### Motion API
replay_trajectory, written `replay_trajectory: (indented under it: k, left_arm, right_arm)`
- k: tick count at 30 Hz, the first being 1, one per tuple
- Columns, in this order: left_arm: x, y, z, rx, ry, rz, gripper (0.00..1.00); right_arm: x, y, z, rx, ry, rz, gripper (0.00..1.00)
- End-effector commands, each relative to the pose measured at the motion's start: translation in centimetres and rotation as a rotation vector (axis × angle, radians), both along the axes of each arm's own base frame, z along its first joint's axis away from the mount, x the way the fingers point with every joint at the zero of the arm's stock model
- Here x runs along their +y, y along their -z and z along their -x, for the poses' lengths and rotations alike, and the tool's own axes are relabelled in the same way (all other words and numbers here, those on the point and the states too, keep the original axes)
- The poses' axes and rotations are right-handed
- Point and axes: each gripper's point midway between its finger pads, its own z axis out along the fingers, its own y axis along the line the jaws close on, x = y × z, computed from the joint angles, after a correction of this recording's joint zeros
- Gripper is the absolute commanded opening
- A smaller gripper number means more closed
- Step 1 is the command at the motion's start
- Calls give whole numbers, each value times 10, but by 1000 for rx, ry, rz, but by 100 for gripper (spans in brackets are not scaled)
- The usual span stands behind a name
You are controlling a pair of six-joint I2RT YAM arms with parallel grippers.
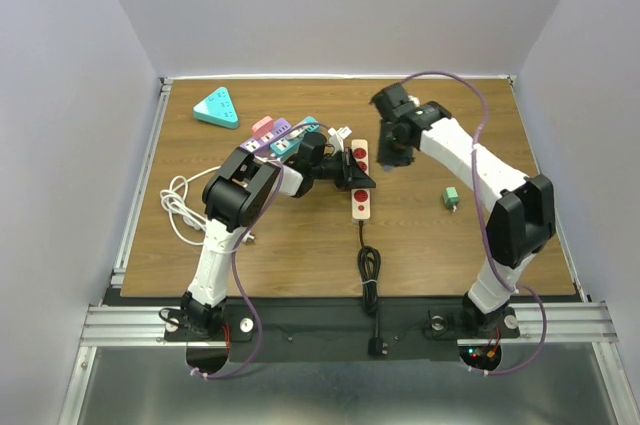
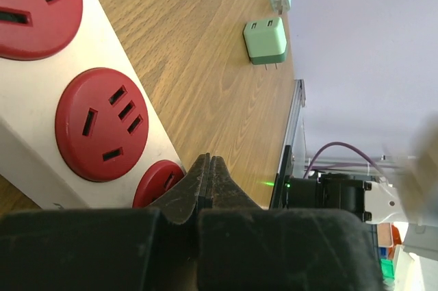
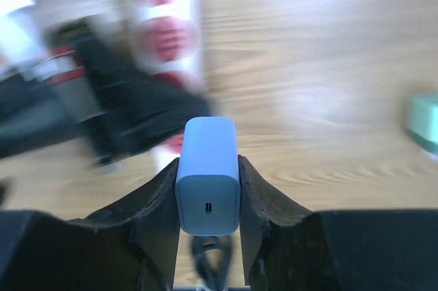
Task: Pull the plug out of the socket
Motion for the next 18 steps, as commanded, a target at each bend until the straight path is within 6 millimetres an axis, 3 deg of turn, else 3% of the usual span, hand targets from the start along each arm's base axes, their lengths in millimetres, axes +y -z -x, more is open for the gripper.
replay_trajectory:
  k: [1,2,6,8,12,18]
  left_arm:
    - [18,66,29,142,-2,-200,0]
    - [16,56,25,126,-5,-184,0]
    - [6,21,14,72,-3,-131,0]
    - [1,3,8,45,-3,-104,0]
    - [-6,-38,-2,-11,-4,-50,0]
    - [-9,-91,-7,-84,-11,0,0]
  right_arm:
    - [-108,5,-26,-43,292,101,0]
    - [-139,9,-32,-39,366,123,0]
    - [-196,18,-45,-51,503,144,0]
    - [-213,21,-49,-50,547,155,0]
    - [-242,58,-55,42,599,204,0]
    - [-283,92,-34,152,690,271,4]
